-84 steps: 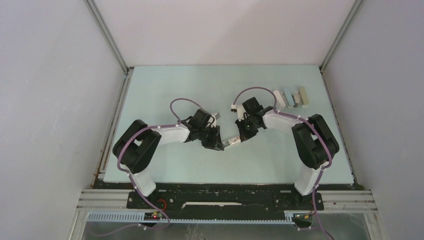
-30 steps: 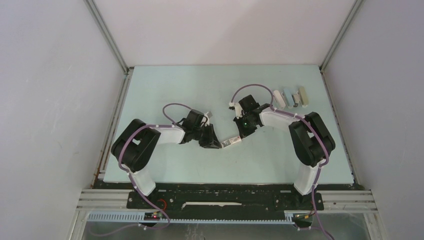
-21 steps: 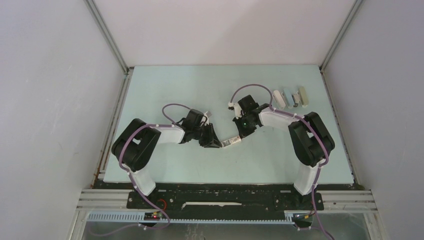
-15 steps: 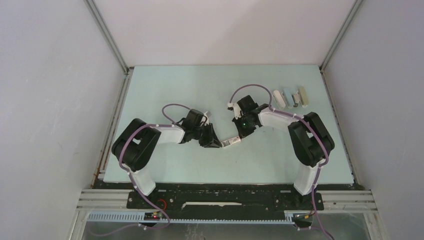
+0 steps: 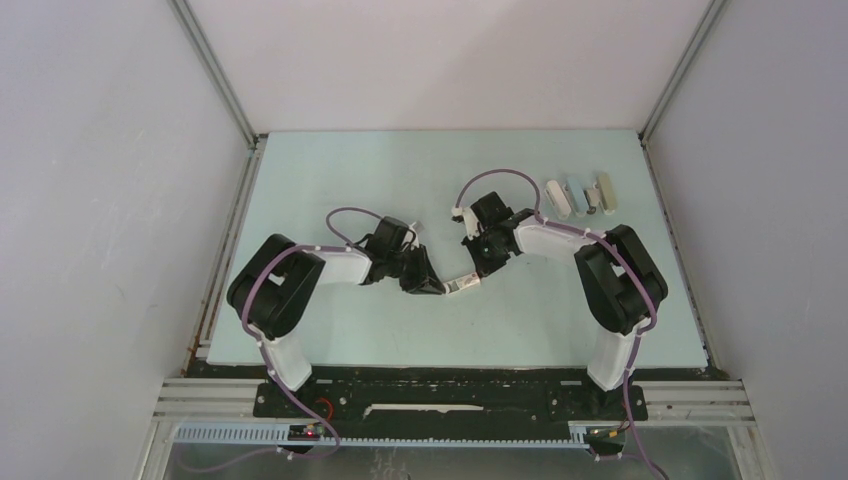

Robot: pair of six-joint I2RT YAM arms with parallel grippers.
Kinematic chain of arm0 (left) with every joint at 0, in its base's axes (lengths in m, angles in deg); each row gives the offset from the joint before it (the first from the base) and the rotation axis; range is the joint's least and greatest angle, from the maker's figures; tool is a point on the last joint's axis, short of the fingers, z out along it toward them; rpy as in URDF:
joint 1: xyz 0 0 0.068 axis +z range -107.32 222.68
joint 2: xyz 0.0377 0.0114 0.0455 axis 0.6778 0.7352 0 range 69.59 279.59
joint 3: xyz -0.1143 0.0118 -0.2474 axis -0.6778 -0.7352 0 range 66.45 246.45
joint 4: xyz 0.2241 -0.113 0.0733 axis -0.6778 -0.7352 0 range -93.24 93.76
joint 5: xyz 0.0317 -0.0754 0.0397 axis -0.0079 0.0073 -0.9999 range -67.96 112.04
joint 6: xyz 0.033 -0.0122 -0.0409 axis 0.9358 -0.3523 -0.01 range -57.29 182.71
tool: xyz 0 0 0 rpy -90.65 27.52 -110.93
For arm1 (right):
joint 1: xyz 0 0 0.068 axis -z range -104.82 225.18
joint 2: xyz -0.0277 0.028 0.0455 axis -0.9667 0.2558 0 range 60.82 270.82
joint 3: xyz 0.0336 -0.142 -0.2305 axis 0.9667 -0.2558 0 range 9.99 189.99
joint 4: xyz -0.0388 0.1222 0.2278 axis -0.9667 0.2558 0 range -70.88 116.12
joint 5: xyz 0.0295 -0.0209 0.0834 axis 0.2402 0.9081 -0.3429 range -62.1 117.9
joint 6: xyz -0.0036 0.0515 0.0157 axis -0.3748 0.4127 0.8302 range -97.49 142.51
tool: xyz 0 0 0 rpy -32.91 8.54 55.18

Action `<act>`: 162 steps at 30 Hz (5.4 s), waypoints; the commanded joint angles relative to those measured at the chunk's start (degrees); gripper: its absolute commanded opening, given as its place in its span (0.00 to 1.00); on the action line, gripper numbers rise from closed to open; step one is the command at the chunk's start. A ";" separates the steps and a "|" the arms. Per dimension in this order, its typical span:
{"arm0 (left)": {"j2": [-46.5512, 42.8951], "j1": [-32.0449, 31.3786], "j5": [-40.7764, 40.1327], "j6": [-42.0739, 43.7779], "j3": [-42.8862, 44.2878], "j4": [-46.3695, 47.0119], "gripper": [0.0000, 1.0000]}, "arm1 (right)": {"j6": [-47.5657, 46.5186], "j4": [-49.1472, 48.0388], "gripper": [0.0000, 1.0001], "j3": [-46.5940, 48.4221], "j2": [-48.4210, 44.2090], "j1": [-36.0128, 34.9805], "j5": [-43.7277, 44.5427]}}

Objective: Unload the staples from the stapler
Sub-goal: Close the staple box at the center of the board.

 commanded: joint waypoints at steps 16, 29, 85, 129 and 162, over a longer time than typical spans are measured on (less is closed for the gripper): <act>1.00 0.29 -2.48 0.47 4.59 -3.55 0.16 | -0.65 -0.46 0.04 0.91 0.99 -2.71 -0.92; 1.01 0.10 -2.35 0.99 5.26 -4.06 0.15 | -0.69 -0.81 0.04 0.96 0.88 -2.97 0.08; -0.05 -0.33 -3.30 2.83 8.15 -8.17 0.12 | -0.46 -1.04 0.05 2.17 1.69 -8.45 2.84; -7.96 -0.65 -10.40 10.57 -0.19 -10.02 0.17 | -0.70 -0.46 0.05 2.22 2.18 -6.58 3.16; -5.83 -1.82 -9.75 11.01 0.40 -10.99 0.17 | -0.52 -0.37 0.05 2.23 1.99 -6.47 2.93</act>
